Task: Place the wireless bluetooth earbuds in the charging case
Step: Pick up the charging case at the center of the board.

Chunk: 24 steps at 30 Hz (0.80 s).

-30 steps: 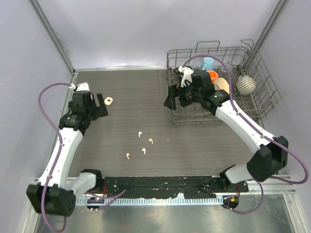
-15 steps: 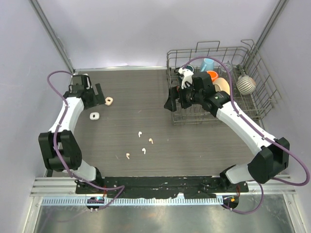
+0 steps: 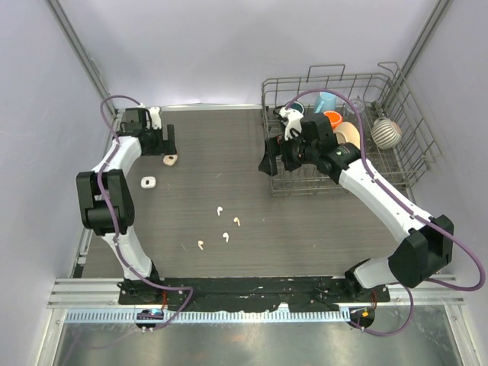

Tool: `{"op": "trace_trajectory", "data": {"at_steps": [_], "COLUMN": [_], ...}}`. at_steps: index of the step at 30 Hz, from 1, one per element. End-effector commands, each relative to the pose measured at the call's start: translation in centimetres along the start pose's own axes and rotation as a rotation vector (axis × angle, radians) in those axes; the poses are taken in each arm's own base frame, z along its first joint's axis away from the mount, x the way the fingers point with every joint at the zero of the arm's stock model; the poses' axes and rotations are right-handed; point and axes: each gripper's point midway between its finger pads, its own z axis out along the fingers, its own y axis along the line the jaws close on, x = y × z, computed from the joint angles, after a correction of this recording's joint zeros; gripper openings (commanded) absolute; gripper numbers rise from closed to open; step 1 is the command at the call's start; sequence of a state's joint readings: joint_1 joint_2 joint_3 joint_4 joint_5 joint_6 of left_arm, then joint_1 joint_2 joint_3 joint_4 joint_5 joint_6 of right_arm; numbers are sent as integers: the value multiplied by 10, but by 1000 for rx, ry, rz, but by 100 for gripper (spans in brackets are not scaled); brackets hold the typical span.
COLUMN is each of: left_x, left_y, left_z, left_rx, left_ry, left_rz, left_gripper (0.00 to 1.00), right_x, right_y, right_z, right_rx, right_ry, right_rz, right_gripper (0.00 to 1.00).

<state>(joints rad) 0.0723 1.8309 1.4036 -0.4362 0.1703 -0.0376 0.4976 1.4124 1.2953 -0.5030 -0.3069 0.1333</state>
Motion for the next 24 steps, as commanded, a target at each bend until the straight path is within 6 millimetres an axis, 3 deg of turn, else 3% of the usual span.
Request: {"op": "trace_trajectory", "data": {"at_steps": [1, 14, 20, 24], "left_x": [-18, -7, -1, 13], "left_y": [-3, 12, 11, 14], "left_z": [19, 49, 61, 70], "left_rx": [70, 57, 91, 94], "left_ry": [-39, 16, 104, 154], "left_rz": [164, 261, 269, 265], "left_gripper": [93, 91, 79, 77], "right_x": [-9, -1, -1, -1], "right_y": [-4, -13, -14, -15], "right_z": [1, 18, 19, 21], "right_rx": [25, 48, 54, 58], "right_ry": [-26, 30, 40, 45], "right_rz": [-26, -3, -8, -5], "right_gripper": [100, 100, 100, 100]}}
